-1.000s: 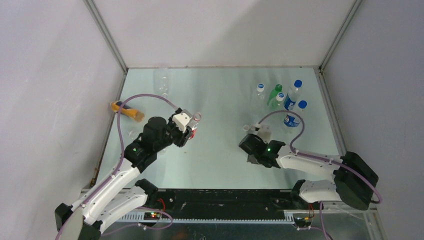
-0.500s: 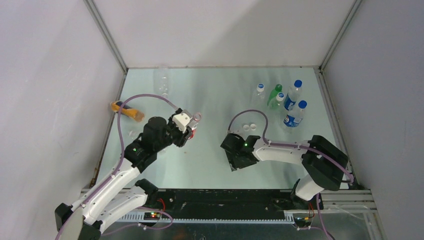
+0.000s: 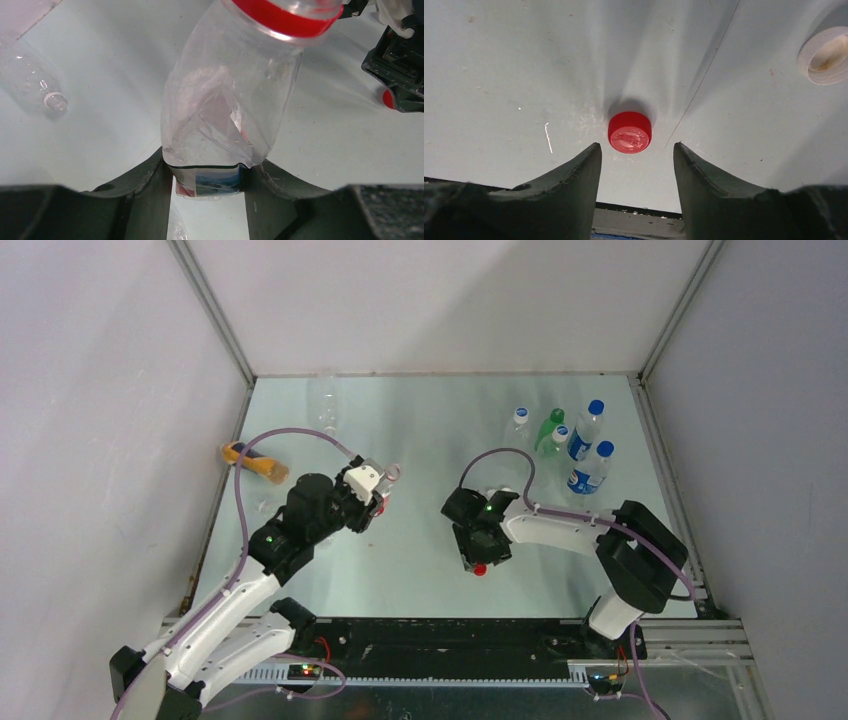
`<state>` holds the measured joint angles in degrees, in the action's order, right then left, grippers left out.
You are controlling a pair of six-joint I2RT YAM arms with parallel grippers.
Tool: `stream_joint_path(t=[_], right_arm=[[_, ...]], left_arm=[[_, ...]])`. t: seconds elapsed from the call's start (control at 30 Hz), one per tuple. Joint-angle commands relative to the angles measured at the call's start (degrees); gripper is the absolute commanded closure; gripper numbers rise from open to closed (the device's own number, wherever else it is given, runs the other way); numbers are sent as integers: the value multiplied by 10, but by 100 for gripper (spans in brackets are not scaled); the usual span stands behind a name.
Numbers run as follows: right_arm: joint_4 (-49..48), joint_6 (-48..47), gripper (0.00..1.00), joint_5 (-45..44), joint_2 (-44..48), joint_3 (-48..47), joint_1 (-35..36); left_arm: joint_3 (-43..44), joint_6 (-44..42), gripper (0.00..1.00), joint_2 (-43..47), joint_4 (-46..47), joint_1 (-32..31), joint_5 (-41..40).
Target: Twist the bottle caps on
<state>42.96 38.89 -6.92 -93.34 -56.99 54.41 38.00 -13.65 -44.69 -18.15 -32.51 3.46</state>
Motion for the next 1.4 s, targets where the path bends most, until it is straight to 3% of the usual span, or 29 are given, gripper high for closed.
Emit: stream_joint_path(t=[0.0,0.9,1.1,1.37], right_arm=[[13,-2,44,11,-18,-22,-9],[-19,9,56,23,-52,-27,-21],[-13,8,61,17,-53,-32,-18],[3,-12,75,17,-17,-42,-16]], left_arm=[[0,-13,59,3,10,2,-8],[-2,-17,58,6,12,1,6],[-2,-18,58,6,13,1,6],[-2,-21,58,12,11,0,28]])
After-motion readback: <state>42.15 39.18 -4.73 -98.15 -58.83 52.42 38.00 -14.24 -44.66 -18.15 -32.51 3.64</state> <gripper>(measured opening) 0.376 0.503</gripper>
